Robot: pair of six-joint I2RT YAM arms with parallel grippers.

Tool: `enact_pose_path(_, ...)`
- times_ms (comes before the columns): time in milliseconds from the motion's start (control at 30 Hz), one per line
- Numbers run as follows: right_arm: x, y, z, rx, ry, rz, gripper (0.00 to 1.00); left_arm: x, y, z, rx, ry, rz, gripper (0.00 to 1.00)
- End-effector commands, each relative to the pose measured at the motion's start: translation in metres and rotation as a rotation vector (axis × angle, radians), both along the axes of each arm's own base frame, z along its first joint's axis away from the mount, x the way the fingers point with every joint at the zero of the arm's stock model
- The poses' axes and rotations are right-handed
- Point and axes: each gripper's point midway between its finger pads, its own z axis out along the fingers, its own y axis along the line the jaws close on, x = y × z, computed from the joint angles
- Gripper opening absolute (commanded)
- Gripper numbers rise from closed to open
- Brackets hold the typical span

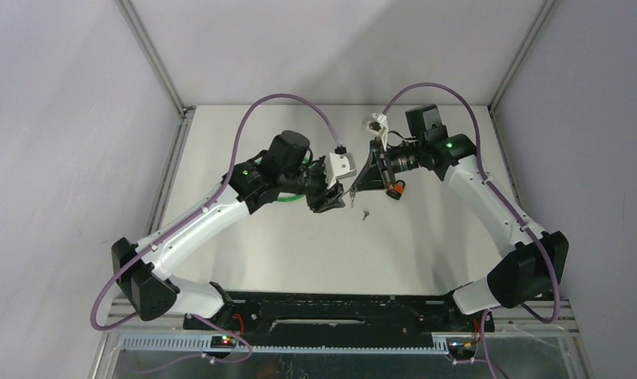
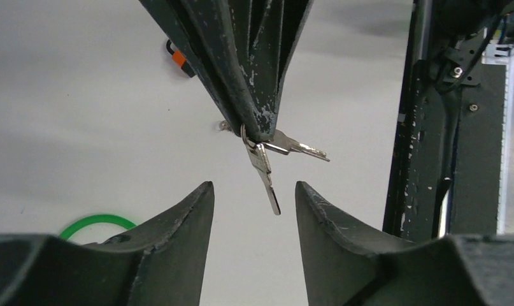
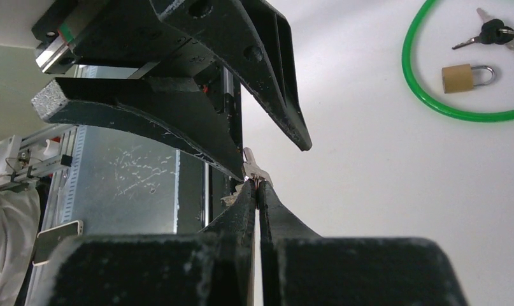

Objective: Unlock with the key

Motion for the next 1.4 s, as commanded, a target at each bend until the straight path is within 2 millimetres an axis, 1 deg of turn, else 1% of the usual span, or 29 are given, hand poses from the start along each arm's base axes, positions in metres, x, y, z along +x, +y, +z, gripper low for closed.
enact_pose_path(0, 0.0, -0.002, 0.012, 0.033, -0.027, -0.012, 0.0, 0.014, -0.007, 0.0, -0.028, -0.013, 0.075, 0.51)
enact_pose_path(167, 0.0, -0.003, 0.011, 0.038, -0.018, -0.014, 0.0, 0.017, -0.01, 0.002, -0.039, -0.015, 0.084, 0.44)
enact_pose_path(267, 0.001, -0.004, 0.012, 0.041, -0.018, -0.017, 0.0, 0.018, -0.012, -0.001, -0.029, -0.01, 0.078, 0.4)
enact_pose_path(467, 0.004, -0.007, 0.012, 0.051, -0.01, -0.029, 0.0, 0.014, -0.015, -0.009, -0.009, 0.004, 0.054, 0.32)
enact_pose_path(700, 0.008, -0.008, 0.011, 0.054, 0.006, -0.038, 0.0, 0.012, -0.014, -0.008, -0.009, 0.001, 0.047, 0.23)
enact_pose_path(867, 0.008, -0.009, 0.009, 0.053, 0.014, -0.044, 0.0, 0.008, -0.014, -0.007, -0.011, 0.008, 0.029, 0.12)
enact_pose_path(967, 0.009, -0.009, 0.01, 0.054, 0.014, -0.047, 0.0, 0.007, -0.016, -0.006, -0.01, 0.02, 0.023, 0.02)
enact_pose_path(1100, 0.01, -0.009, 0.008, 0.05, 0.02, -0.049, 0.0, 0.007, -0.016, -0.002, -0.022, 0.025, 0.029, 0.0)
enact_pose_path(1167, 0.009, -0.01, 0.007, 0.051, 0.018, -0.049, 0.0, 0.002, -0.015, 0.0, -0.03, 0.03, 0.018, 0.0)
enact_pose_path(1267, 0.008, -0.012, 0.005, 0.048, 0.009, -0.049, 0.09, -0.006, -0.013, 0.004, -0.044, 0.034, -0.014, 0.0)
enact_pose_path(1367, 0.007, -0.016, 0.004, 0.045, -0.016, -0.053, 0.21, -0.017, -0.01, 0.008, -0.055, 0.033, -0.051, 0.0)
